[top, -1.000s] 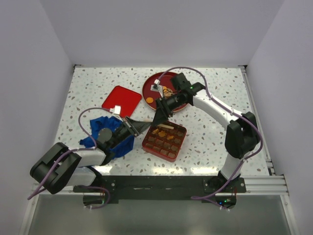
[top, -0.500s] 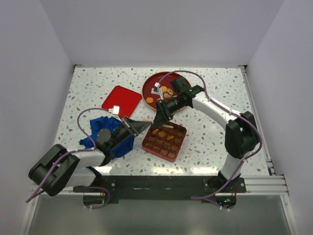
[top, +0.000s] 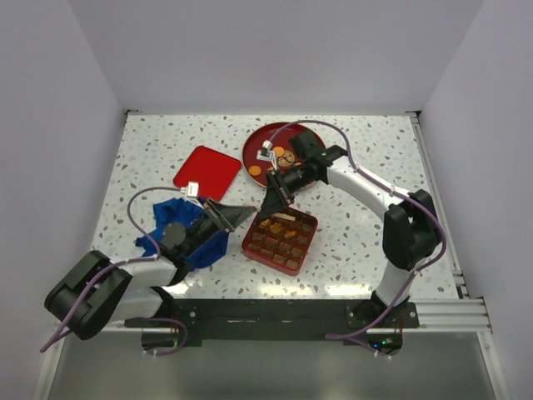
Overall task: Pack the cookies
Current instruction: Pass from the left arm to the right
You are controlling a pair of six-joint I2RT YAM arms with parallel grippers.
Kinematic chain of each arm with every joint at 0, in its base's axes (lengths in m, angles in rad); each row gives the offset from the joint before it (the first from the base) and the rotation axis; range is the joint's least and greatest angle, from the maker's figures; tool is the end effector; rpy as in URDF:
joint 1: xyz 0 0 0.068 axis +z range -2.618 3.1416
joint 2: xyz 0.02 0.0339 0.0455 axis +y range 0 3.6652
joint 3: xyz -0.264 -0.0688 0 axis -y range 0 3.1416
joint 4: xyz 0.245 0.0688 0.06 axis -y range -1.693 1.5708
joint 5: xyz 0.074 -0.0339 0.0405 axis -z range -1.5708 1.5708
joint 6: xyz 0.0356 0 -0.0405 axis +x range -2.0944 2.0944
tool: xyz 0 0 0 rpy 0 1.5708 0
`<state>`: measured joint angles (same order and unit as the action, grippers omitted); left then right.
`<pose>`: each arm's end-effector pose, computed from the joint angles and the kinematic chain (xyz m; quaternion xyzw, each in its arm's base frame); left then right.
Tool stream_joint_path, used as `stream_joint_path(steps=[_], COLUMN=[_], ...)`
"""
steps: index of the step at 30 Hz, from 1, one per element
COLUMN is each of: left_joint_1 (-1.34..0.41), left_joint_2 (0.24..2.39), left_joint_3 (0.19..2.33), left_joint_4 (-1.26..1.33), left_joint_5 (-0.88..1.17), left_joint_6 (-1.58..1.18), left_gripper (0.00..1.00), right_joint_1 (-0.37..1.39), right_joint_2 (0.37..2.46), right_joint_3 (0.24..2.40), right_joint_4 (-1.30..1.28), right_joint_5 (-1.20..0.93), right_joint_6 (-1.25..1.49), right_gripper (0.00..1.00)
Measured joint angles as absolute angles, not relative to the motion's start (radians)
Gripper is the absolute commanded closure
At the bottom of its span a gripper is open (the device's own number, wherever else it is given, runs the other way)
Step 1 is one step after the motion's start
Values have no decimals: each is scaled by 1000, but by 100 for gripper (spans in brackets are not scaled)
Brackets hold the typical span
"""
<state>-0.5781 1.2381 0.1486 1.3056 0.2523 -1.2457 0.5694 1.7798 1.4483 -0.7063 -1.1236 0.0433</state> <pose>0.1679 -0.1202 0.1969 -0.1111 0.6196 -0.6595 0.4109 0.2955 0.2273 0.2718 -0.3478 0.7519 0.5572 0.0575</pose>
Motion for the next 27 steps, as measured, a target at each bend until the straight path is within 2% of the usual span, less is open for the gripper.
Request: stream_joint_path(steps=[3, 6, 10, 13, 18, 27], left_joint_1=[-562, -525, -504, -500, -497, -488], left_joint_2=[1153, 950, 678, 567, 547, 692], left_joint_3=[117, 99, 121, 135, 131, 119], left_joint_4=[1294, 1217, 992, 825, 656, 626], left_joint_5=[233, 196, 126, 80, 43, 41], left_joint_6=[-1232, -1186, -1083, -1015, -965, -924], left_gripper=[22, 12, 11, 11, 11, 11], right_joint_1=[556, 515, 458, 442, 450, 452], right_joint_2=[1783, 1814, 1897, 1966, 2079, 2228], right_joint_3=[1491, 1608, 1785, 1873, 1953, 2098], right_joint_4=[-767, -848, -950, -1013, -1076, -1104], right_joint_5=[-1069, -982, -807, -654, -420, -154], right_joint_6=[13, -55, -175, -265, -397, -548], right_gripper=[85, 84, 80, 78, 71, 64])
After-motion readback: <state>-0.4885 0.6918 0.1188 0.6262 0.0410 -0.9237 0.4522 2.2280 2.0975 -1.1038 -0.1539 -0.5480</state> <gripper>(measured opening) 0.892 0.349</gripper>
